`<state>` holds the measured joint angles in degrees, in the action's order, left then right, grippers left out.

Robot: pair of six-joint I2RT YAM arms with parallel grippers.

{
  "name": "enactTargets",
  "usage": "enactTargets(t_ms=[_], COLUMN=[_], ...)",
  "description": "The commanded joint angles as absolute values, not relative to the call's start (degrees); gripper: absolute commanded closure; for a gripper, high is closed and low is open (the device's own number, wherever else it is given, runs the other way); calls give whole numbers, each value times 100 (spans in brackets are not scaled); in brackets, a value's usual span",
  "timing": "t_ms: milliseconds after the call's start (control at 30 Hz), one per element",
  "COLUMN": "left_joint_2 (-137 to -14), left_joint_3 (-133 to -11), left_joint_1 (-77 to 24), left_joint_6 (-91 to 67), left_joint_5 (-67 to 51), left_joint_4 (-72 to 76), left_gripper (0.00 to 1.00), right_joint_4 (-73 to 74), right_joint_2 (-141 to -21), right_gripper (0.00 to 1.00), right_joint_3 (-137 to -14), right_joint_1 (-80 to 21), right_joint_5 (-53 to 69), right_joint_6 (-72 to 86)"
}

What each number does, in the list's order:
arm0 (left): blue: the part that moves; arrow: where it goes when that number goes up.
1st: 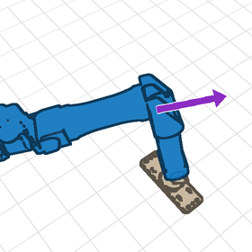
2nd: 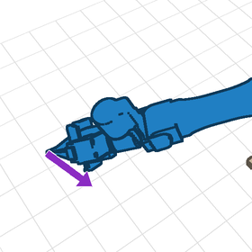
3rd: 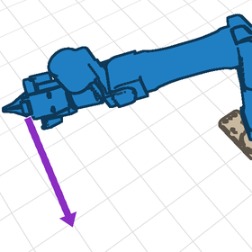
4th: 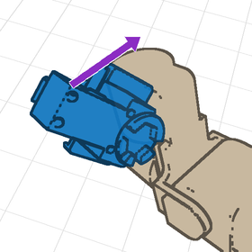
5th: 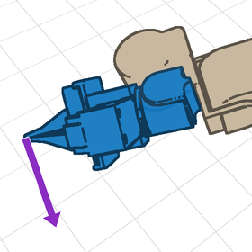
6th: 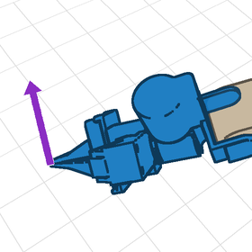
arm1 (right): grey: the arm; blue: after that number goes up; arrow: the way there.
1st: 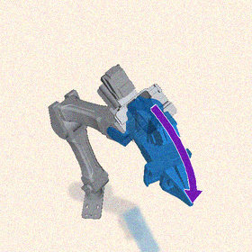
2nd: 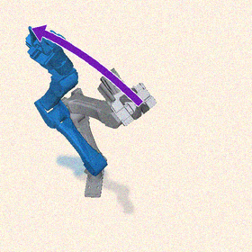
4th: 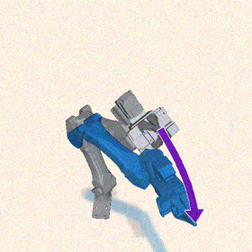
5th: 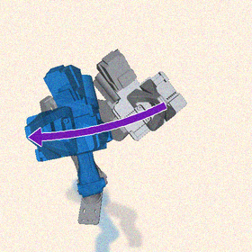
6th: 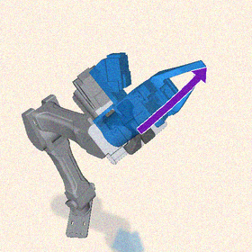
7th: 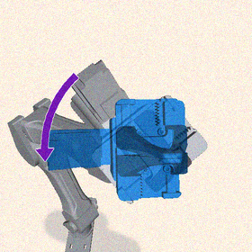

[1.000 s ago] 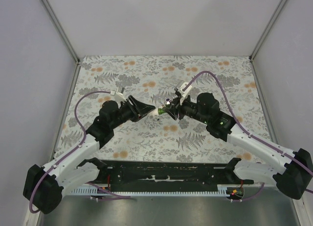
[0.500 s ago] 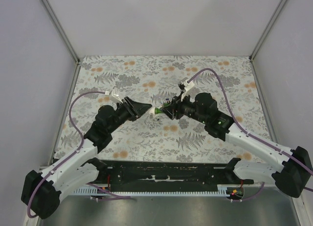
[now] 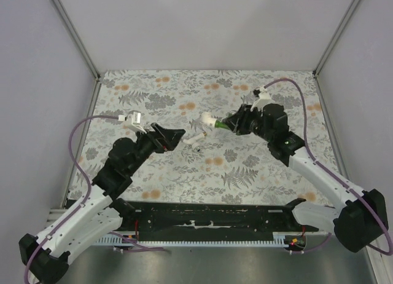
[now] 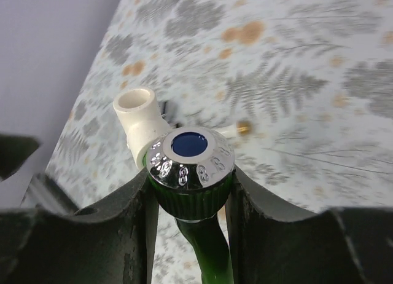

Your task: Install the water faucets

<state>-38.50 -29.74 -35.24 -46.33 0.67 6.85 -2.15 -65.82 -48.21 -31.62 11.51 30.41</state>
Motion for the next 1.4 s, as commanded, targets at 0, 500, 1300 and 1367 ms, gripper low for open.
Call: enactTargets(t_ms=[0,500,1300,1367], left_joint_2=[-4007,-5010,-4738,-4554], left_joint_3=[-4093,-4781,-4816,-4834], left_joint_1=[-3489,-3445,-1793,-1740], left_joint_6=[-3044,-1581,-1863,-1819], left_joint_5=[720,254,-113,-106], left_joint_4=[-1191,-2672,-2786,-2751], left_gripper=[0,0,0,0], right_joint_4=[-17,-2654,-723,-222], right_joint_2=[-6241,-8822,-9011,-8519], right_gripper=[100,97,2,2], right_joint_3=[-4703,-4270,-4421,-4430], right_joint_1=[-1903,2153,3085,3094], right_joint_5=[1124,2092,1873,1671], right_joint_6=[3286,5528,4730,4396])
